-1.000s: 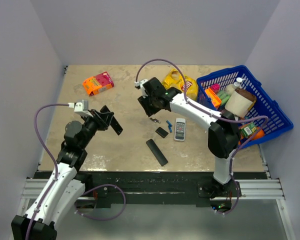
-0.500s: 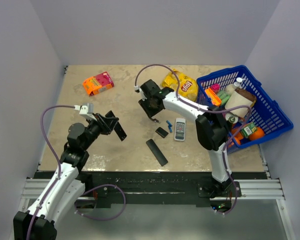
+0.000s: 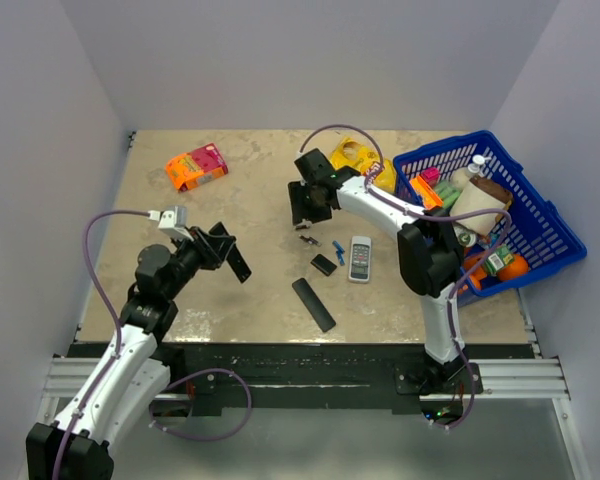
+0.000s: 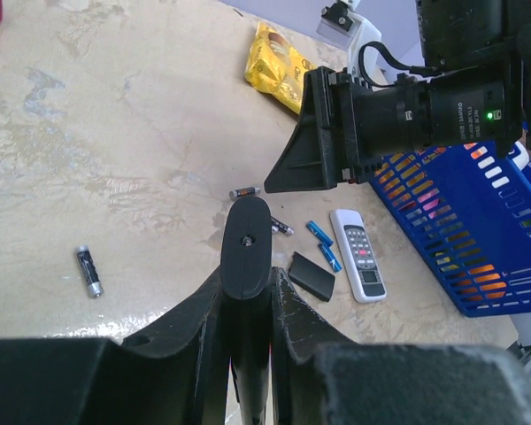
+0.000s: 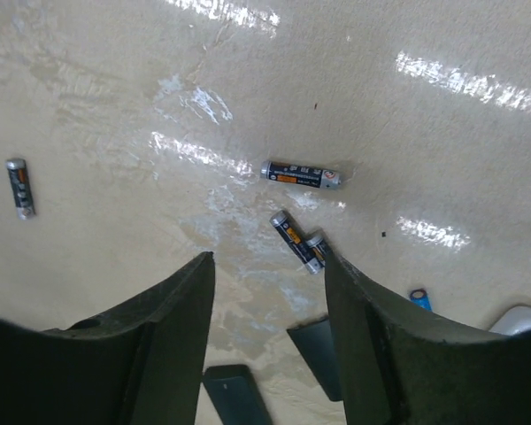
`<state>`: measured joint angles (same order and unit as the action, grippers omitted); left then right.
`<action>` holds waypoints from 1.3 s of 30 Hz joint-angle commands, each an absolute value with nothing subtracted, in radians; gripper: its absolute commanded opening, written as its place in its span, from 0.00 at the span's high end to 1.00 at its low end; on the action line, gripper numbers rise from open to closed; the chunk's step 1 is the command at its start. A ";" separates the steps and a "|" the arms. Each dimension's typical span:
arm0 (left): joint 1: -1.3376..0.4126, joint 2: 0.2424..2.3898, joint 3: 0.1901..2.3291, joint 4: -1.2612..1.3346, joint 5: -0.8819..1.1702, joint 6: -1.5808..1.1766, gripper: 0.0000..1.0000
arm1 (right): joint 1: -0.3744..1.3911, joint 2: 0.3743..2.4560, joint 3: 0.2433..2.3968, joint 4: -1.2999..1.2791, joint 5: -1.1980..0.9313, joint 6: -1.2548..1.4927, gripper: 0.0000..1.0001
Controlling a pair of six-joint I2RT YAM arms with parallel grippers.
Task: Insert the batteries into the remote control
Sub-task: Pick up the battery from the center of the board.
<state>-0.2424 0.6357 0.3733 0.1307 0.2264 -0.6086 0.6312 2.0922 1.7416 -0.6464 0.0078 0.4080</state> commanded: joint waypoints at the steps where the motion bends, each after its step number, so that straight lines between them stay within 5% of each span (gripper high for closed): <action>1: -0.245 0.623 0.431 0.127 0.201 -0.583 1.00 | 0.629 2.099 1.740 -0.618 0.032 0.592 0.48; 39: -0.245 0.563 0.448 0.063 0.138 -0.531 1.00 | 0.623 2.181 1.723 -0.577 0.201 1.088 0.55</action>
<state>-0.2428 0.5751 0.3988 0.0399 0.1493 -0.5579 0.6273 2.1746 1.6741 -0.5610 0.1596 1.0393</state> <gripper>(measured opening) 0.233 0.457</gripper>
